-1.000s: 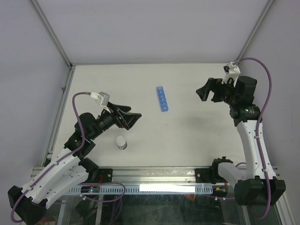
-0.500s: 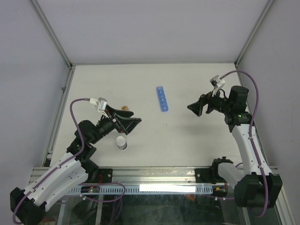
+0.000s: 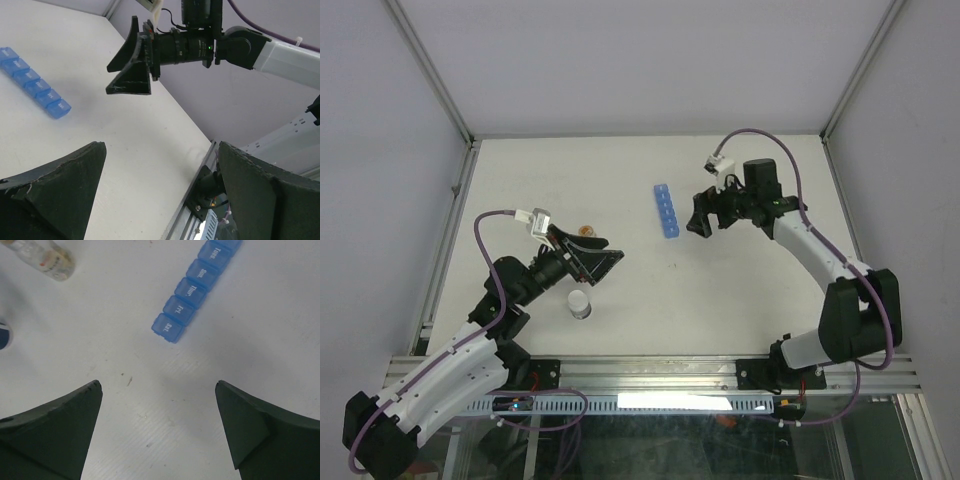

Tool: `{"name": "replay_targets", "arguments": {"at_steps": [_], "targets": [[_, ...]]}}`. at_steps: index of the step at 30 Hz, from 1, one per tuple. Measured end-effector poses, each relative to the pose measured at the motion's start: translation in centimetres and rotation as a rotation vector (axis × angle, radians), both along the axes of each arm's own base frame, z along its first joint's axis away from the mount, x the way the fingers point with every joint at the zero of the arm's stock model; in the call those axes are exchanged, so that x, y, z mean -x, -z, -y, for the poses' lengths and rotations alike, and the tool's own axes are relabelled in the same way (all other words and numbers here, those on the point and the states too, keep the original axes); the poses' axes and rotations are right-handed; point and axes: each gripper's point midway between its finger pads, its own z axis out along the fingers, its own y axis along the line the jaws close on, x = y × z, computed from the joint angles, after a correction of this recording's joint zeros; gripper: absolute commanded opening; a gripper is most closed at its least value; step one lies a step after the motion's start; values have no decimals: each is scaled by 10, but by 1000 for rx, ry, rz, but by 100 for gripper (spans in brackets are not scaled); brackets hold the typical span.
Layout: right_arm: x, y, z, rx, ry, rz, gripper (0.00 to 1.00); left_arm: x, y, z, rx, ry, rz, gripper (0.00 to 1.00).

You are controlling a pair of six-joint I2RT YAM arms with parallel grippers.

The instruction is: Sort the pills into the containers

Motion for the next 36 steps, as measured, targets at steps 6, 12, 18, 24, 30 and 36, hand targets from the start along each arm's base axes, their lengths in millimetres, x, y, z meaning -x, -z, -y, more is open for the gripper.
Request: {"name": "replay_targets", "arguments": {"at_steps": [6,12,18,24,30,36], "targets": [[-28,38,-20,161,72,-20,93,-5,14,-1,-15,-26,-32,99],[-53,65,-48,221,101,-47,84,-6,14,-4,-8,-43,-28,99],[-61,83,-59,243,122,-86,76,-6,16,-7,-8,-55,-30,99],[-79,90,-68,241,149,-107,70,-6,16,-8,-7,-60,-30,99],[-79,105,-67,262,160,-147,64,-6,17,-8,-8,-60,-32,99],[-75,114,-66,277,161,-173,57,-6,18,-8,-10,-60,-34,99]]}}
